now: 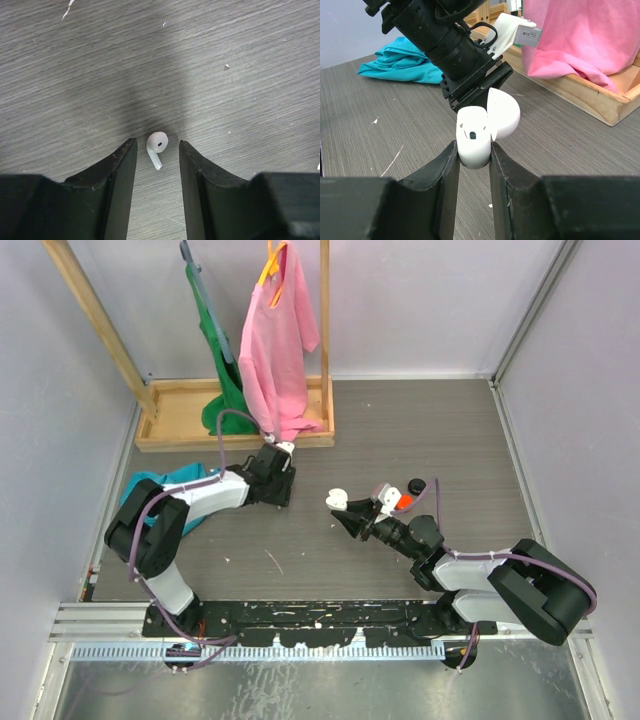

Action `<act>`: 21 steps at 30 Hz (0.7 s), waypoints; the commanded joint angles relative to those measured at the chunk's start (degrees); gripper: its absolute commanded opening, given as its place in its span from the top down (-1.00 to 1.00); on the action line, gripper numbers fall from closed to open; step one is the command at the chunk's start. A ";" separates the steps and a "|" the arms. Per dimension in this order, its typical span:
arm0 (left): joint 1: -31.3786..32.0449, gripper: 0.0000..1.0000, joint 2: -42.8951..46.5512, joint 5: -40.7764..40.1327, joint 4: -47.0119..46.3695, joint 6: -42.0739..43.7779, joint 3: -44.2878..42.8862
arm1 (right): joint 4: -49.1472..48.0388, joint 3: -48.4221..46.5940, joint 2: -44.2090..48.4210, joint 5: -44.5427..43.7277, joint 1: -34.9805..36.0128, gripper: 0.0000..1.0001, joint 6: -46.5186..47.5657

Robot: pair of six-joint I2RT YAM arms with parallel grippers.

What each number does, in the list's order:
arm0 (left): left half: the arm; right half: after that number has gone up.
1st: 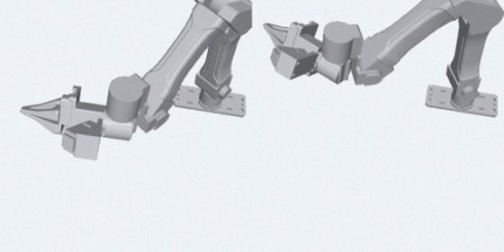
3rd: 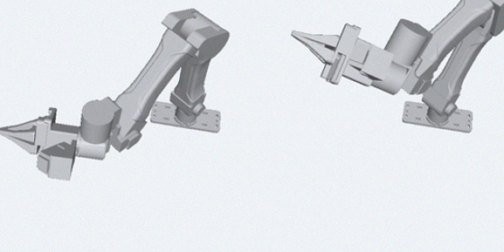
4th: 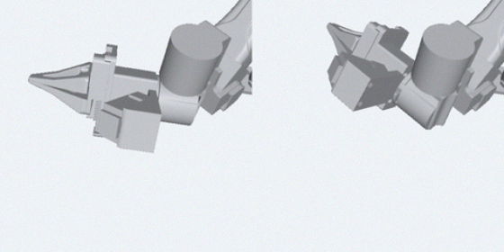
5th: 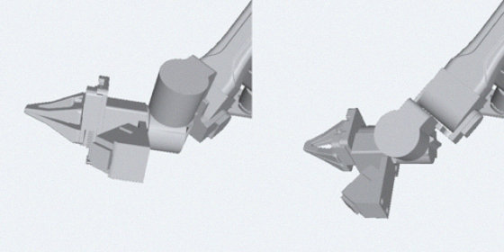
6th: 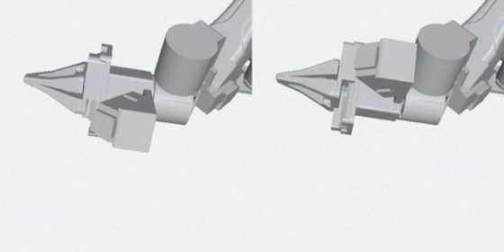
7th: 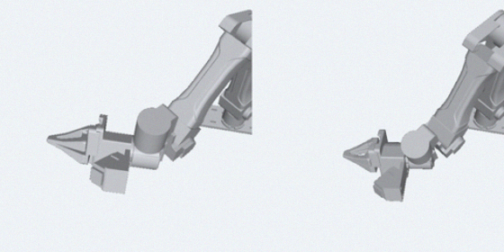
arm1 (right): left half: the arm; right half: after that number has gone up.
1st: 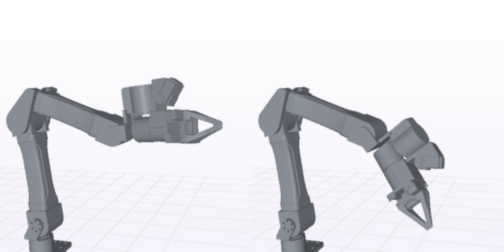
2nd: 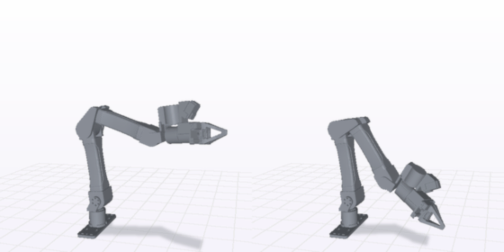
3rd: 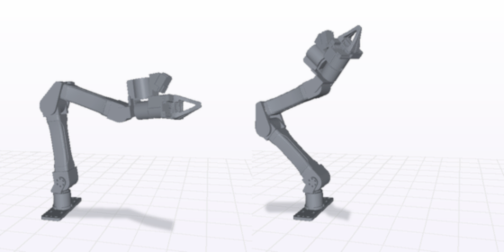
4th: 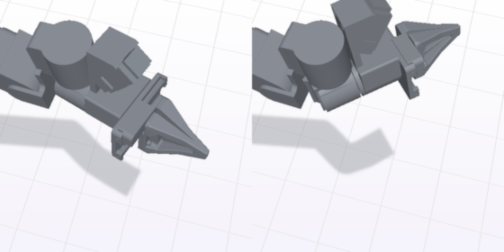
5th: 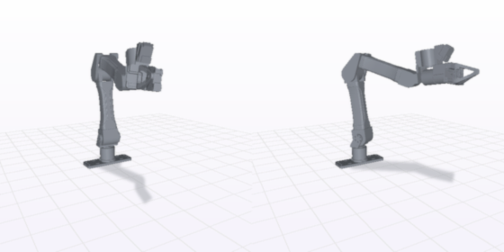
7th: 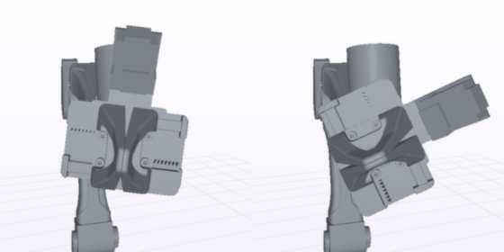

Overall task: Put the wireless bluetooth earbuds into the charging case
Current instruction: Pick up the earbud from the center of the board.

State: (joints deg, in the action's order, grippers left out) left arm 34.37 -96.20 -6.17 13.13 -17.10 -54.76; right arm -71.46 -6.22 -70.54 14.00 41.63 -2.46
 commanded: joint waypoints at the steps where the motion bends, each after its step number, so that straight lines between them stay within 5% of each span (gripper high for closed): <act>1: -0.42 0.21 -1.66 0.81 -0.17 0.97 -3.11 | -2.99 -2.03 -0.15 -0.72 -0.05 0.98 0.53; 21: -0.36 0.47 -2.35 4.40 5.57 -1.53 -2.35 | -2.71 -1.97 0.34 -0.48 -0.05 0.98 0.53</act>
State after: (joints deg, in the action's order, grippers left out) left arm 34.00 -100.22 -5.15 15.31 -17.39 -58.26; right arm -71.07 -6.22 -70.54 14.00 41.63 -2.44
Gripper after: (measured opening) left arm 0.266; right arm 0.328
